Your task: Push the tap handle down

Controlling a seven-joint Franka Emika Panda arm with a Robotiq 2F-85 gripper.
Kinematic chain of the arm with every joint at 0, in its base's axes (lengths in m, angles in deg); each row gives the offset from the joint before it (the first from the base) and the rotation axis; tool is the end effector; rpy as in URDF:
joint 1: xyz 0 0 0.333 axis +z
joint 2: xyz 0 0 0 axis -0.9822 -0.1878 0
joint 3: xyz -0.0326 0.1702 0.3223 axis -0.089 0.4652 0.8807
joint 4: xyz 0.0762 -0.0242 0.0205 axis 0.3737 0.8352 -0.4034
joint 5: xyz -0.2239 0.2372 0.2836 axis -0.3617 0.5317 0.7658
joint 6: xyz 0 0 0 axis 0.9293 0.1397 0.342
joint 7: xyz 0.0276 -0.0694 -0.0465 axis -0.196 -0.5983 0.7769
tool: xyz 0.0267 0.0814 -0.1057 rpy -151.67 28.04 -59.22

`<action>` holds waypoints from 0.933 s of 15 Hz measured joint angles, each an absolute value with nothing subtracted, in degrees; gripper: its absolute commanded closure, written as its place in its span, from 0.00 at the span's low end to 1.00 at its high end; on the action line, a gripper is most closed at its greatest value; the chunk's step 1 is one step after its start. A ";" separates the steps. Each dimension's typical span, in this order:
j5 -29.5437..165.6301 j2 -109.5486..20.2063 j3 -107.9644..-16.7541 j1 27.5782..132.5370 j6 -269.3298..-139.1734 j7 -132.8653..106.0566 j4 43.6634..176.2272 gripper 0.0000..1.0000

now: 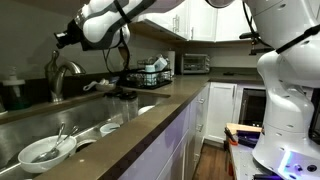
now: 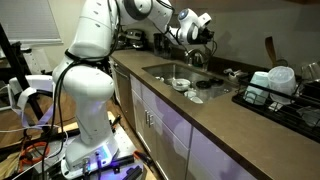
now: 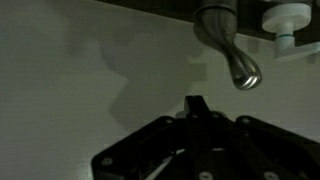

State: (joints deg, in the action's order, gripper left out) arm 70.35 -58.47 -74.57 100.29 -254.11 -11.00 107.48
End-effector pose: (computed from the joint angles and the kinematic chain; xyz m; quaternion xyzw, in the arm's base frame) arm 0.8124 0.1251 0.4979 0.8375 0.0781 0.5404 0.0182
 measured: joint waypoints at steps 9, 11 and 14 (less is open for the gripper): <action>70.67 -49.29 -89.61 112.37 -260.22 -13.11 123.62 0.97; 70.59 -45.32 -93.70 116.56 -260.15 -13.09 129.04 0.97; 70.46 -39.87 -100.95 124.26 -259.20 -12.66 136.26 0.97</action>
